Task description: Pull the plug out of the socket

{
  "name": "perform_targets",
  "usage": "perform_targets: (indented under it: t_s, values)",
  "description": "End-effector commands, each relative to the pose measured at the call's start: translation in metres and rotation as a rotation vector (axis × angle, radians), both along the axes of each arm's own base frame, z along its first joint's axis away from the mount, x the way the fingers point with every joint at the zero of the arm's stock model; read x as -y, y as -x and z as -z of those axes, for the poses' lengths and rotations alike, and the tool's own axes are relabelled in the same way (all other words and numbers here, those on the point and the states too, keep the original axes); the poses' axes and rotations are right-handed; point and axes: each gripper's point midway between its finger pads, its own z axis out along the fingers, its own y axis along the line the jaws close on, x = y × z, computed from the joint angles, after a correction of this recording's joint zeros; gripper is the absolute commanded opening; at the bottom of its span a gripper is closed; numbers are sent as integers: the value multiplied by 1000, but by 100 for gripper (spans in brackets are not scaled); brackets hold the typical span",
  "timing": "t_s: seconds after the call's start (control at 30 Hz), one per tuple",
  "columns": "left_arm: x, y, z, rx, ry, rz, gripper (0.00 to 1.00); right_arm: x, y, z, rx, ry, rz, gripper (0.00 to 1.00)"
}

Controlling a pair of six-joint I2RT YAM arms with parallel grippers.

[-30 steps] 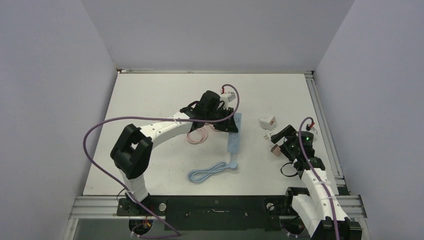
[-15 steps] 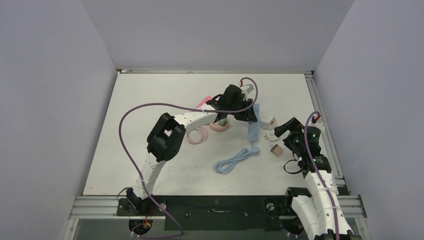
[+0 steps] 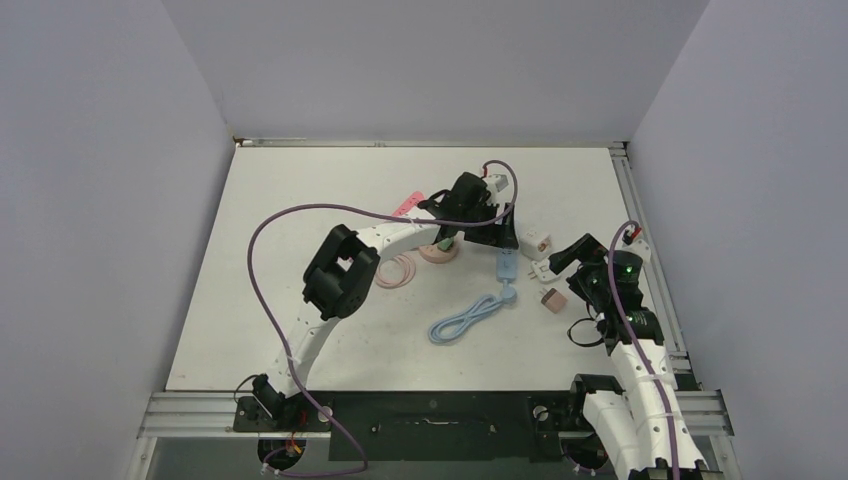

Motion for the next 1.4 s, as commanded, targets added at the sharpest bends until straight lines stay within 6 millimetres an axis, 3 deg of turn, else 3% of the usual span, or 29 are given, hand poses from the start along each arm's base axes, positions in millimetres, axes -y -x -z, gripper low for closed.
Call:
perform_targets:
  t_s: [0.0,0.07,0.2,0.3,0.4,0.57,0.77,0.87,0.93,1.03,1.17,1.37]
  values:
    - [-1,-11,-46,119,35,-22,78,7,-7,-24,55,32,13,92]
    - [-3,-10,-72,165,82,-35,84,6,-8,-28,63,40,3,92]
    - [-20,-9,-136,286,137,-66,87,0,-14,-37,102,63,-62,92]
    - [-49,-11,-189,383,160,-119,90,-5,-22,-48,149,76,-106,91]
    - [-93,-18,-214,412,174,-210,92,-15,-33,-62,205,94,-193,91]
    - [-186,-25,-195,348,134,-367,94,-61,-52,-74,315,81,-426,90]
    - [-293,-16,-172,327,90,-538,97,-125,-77,-45,244,275,-626,90]
    - [-328,-15,-156,335,84,-619,96,-167,-83,-34,240,359,-785,92]
    - [-337,-19,-152,303,113,-643,96,-192,-88,-27,240,422,-881,94]
    - [-330,-23,-156,278,149,-595,96,-214,-101,-8,231,465,-947,98]
    - [-327,-22,-146,245,151,-579,96,-237,-117,10,232,463,-999,98]
    - [-331,-21,-155,288,132,-580,96,-261,-139,26,265,464,-1042,94]
